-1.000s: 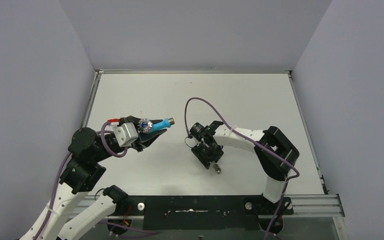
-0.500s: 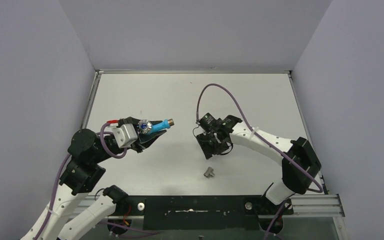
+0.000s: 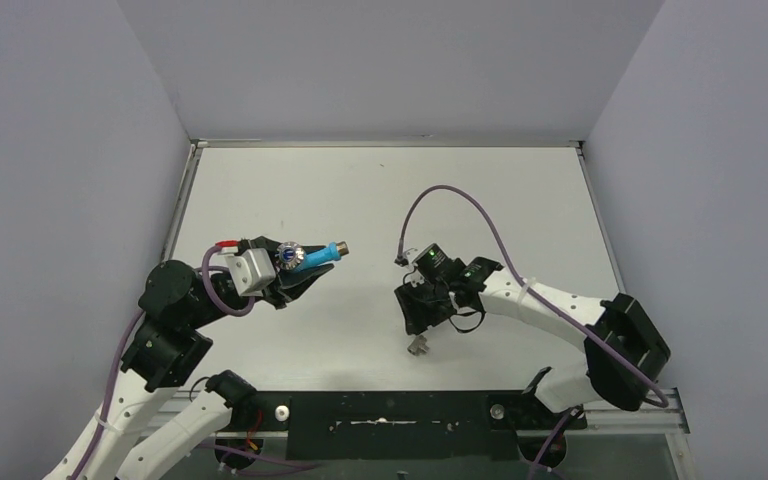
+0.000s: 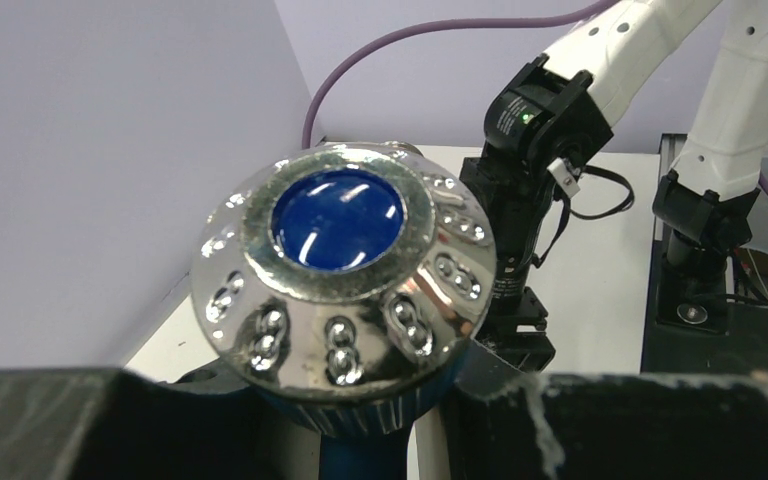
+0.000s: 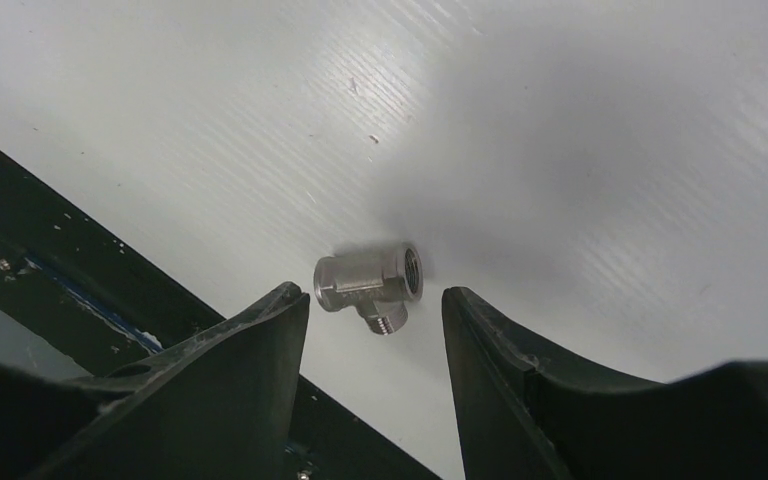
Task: Install the water faucets
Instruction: Adjust the adaptor at the center of the board.
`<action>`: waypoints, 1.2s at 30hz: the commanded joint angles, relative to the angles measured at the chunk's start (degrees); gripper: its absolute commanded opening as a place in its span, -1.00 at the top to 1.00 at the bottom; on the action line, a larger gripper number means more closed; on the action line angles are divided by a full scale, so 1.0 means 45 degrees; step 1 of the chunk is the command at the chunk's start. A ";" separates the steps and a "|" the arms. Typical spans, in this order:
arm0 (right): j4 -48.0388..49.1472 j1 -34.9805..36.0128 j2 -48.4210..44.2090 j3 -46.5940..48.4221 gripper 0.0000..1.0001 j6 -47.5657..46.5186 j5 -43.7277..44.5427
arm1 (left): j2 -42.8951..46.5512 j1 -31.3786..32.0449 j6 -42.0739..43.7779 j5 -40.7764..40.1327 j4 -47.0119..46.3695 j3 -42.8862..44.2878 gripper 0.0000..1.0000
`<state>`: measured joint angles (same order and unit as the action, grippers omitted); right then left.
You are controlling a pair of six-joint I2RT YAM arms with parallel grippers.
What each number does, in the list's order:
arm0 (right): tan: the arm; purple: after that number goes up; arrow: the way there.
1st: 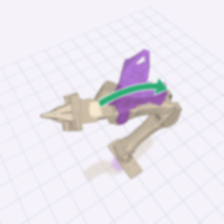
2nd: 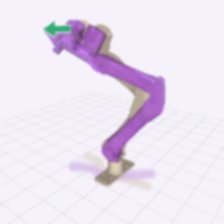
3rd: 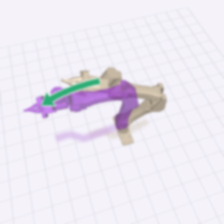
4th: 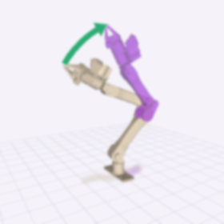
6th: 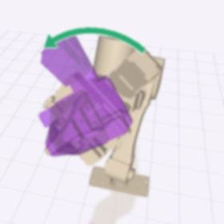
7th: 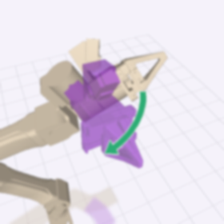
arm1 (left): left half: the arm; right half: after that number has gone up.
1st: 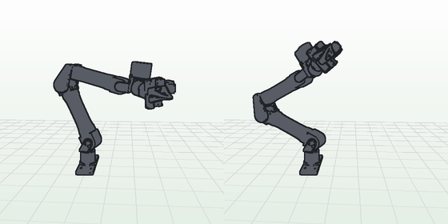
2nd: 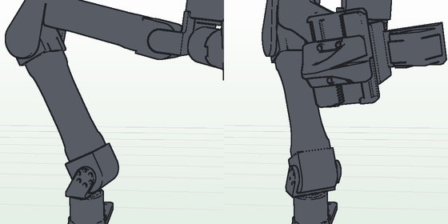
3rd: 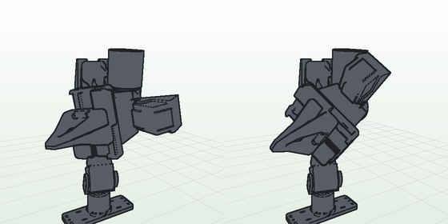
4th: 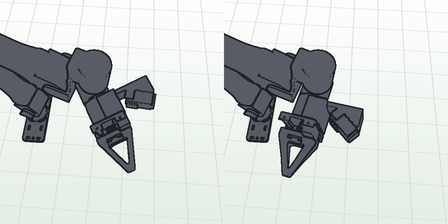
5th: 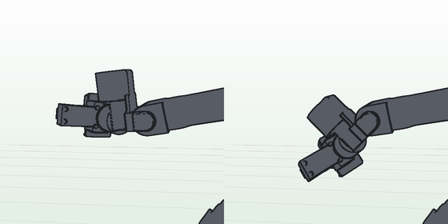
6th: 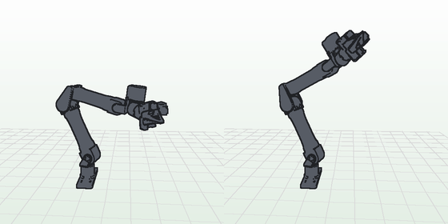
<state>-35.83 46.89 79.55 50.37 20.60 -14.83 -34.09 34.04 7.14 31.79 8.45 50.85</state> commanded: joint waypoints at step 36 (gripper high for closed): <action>-0.0095 0.1198 0.1812 -0.0395 0.09 0.4397 0.1296 | 0.0264 0.0048 -0.0297 0.0071 -0.0439 0.0193 1.00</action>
<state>-37.50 51.90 92.77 52.75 24.84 -13.56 -33.32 34.04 6.28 31.79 8.60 50.81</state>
